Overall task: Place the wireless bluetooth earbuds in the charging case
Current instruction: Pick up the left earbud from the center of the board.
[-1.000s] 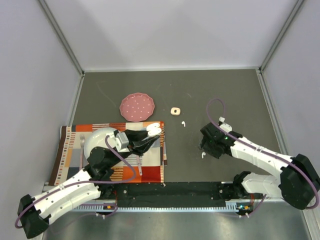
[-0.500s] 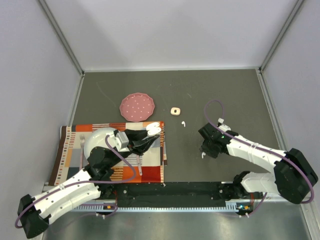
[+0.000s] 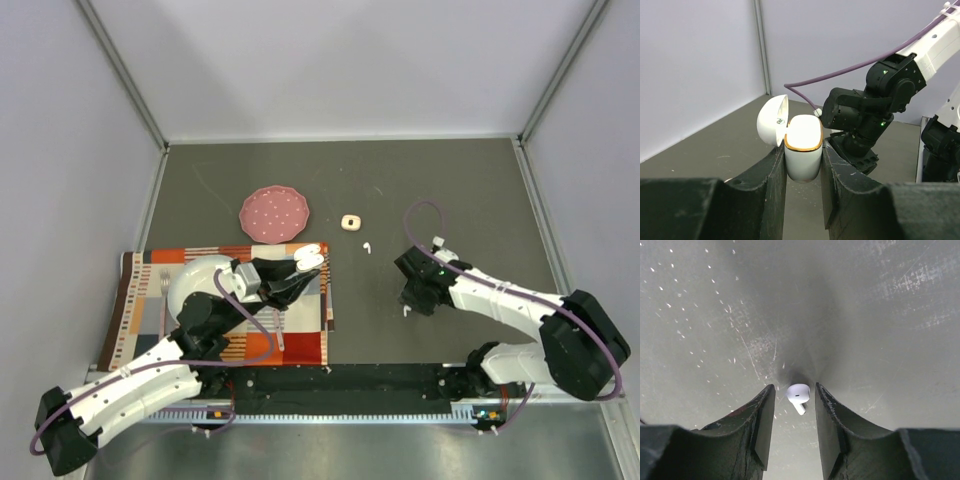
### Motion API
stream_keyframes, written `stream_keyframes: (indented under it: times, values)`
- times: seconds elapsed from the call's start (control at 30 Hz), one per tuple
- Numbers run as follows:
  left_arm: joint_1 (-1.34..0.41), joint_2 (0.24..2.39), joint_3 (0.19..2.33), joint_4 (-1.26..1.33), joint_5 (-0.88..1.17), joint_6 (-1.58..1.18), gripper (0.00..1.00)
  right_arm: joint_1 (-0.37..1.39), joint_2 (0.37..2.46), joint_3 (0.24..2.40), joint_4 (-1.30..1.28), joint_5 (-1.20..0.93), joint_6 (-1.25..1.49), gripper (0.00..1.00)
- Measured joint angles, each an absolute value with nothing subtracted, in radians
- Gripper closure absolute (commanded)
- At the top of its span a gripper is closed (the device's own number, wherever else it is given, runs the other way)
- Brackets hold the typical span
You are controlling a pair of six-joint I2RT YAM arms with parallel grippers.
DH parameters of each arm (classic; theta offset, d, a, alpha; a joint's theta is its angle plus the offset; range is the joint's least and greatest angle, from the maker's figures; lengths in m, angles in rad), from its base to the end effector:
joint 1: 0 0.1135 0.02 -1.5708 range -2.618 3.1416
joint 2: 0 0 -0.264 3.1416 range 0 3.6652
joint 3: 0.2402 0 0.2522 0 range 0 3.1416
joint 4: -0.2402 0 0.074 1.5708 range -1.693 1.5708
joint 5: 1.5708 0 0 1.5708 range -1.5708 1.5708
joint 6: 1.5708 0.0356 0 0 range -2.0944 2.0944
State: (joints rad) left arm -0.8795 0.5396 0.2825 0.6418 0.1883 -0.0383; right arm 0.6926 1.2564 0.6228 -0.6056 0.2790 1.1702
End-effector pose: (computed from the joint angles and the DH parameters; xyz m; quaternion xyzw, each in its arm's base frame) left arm 0.0884 -0.1173 0.2858 0.2984 0.4761 -0.4128 0.7169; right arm 0.1652 0.1243 0.1656 0.2533 0.9436 0.0493 0.2076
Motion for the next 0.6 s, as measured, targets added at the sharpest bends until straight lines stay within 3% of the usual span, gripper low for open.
stream_keyframes:
  times: [0.6]
  values:
    - [-0.879,0.542,0.282,0.642,0.185,-0.034,1.00,0.691,1.284,0.625,-0.598,0.272,1.132,0.69]
